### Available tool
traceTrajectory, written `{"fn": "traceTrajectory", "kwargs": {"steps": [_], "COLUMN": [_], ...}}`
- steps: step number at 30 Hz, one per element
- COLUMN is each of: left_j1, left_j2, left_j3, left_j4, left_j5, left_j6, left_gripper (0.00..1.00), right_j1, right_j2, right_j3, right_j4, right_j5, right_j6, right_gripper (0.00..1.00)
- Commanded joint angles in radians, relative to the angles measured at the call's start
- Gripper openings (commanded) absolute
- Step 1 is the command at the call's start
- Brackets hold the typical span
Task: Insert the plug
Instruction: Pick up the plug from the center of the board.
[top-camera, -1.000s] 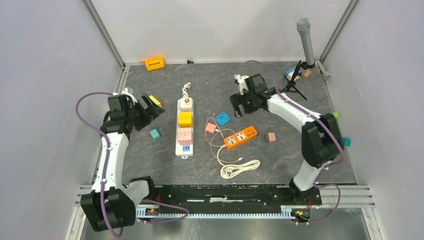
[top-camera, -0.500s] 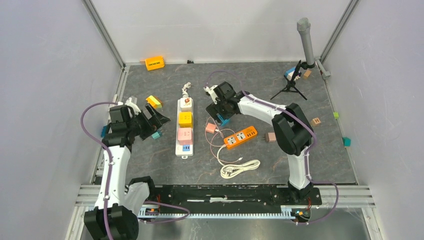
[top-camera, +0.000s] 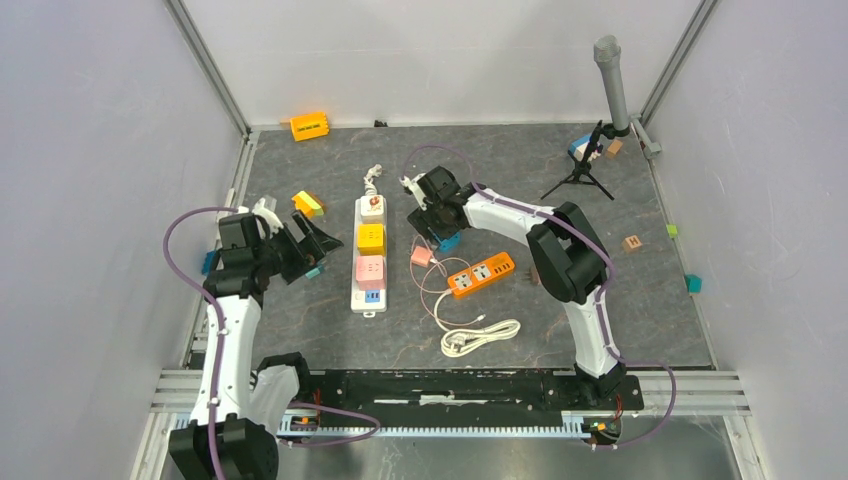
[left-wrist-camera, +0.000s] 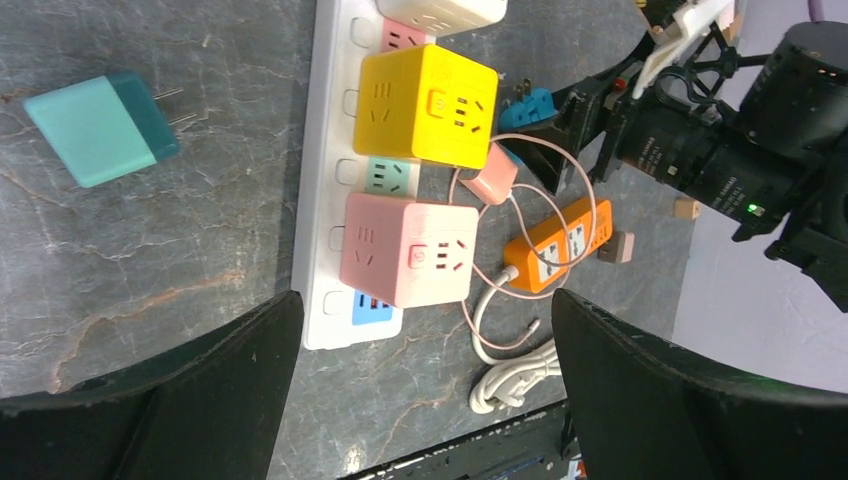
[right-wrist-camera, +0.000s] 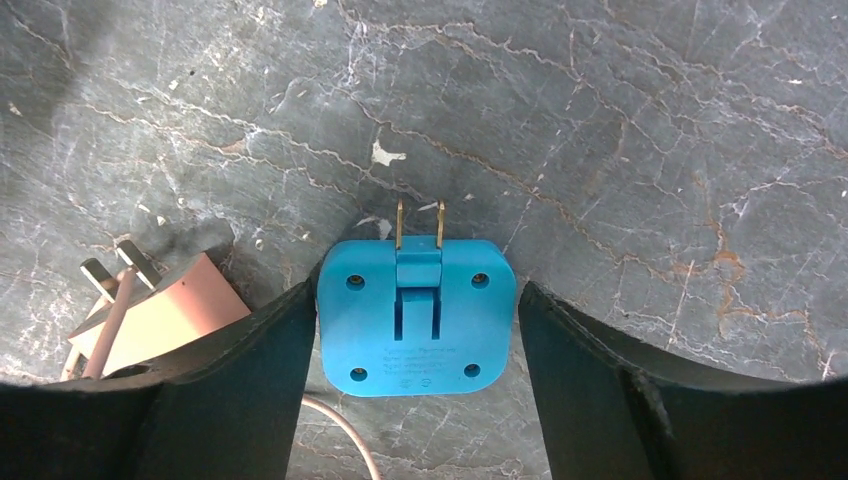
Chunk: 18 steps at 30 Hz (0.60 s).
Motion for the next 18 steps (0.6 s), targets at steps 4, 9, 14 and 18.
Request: {"fn": "traceTrajectory", "kwargs": {"steps": [4,9,14,18], "left_j1": [0.005,0.004,-0.018,-0.093], "left_j2": [0.014,0.035,0.09,0.134], "left_j3": [0.096,0.143,0.202,0.277], "left_j4": [0.004,0.003,0.003,0.008], "left_j5": [0.077,0.081,0.072,0.014], "left_j6": [-0.011,-0.021,-0.033,-0.05], "left_gripper": [0.97,0.97,0.97,0.96], "right_j1": [0.003,-0.009,-0.071,-0.125], "right_j2": [0.015,-0.035,-0.154,-0.259], "right_j3": [0.009,-0.003,-0.049,-0.047], "right_j4": [0.001,-0.028,-0.012,-0.015], "right_j5": [-0.012,-0.019,-0.084,-0.131], "right_j6": [-0.014,-0.012,0.057,0.133], "right_gripper": [0.59,0.37,0.21,0.11]}}
